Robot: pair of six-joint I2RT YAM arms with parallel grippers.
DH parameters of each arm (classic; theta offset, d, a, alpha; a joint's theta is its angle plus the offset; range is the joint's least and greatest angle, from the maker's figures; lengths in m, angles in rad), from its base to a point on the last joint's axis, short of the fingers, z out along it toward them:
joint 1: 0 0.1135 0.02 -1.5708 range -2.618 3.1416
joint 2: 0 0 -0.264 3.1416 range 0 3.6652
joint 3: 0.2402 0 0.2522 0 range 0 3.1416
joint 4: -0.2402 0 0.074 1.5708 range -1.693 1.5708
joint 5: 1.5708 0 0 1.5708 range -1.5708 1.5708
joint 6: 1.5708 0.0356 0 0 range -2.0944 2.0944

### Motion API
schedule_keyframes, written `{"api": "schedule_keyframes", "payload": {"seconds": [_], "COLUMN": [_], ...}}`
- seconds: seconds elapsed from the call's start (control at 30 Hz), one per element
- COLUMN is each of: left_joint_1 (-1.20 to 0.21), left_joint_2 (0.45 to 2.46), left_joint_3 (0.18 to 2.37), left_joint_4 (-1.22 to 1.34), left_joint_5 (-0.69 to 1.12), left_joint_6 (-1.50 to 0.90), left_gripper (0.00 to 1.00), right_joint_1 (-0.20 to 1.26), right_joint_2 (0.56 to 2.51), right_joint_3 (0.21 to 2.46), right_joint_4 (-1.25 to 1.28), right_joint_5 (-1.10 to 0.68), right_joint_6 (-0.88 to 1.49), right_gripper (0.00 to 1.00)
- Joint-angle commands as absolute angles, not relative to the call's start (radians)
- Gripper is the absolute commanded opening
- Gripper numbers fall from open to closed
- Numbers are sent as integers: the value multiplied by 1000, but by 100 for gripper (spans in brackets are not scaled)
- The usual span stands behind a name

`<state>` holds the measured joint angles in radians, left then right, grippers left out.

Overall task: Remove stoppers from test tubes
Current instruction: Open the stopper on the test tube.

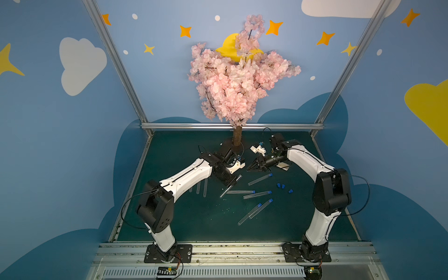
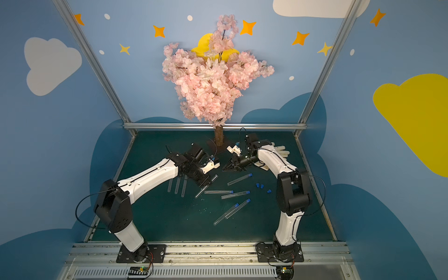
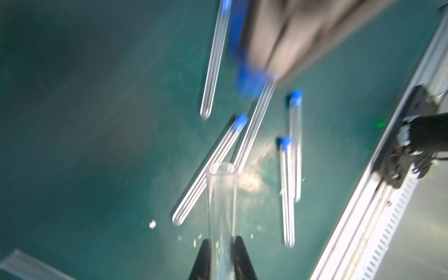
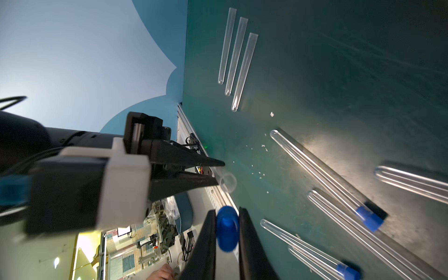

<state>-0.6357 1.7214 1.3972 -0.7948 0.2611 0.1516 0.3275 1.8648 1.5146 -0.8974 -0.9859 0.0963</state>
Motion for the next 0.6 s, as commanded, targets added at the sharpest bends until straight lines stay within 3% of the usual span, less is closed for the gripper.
{"api": "schedule_keyframes", "payload": {"seconds": [0.0, 0.27, 0.57], "left_joint_1": [-627, -583, -566], "left_joint_2": [1725, 1712, 1870], "left_joint_3": [1385, 1376, 1514], "left_joint_4": [-879, -814, -886], "left_joint_5": [240, 241, -42], "left_joint_6": [152, 34, -281], "left_gripper": [6, 7, 10], "right_joint_1": [311, 295, 274], "right_joint_2": [1853, 1879, 1862], "right_joint_3": [1527, 1539, 1538], "right_joint_4": [-915, -994, -1017], "right_joint_5": [-963, -859, -751], "right_joint_6": [79, 51, 51], "right_gripper": [9, 8, 8]}}
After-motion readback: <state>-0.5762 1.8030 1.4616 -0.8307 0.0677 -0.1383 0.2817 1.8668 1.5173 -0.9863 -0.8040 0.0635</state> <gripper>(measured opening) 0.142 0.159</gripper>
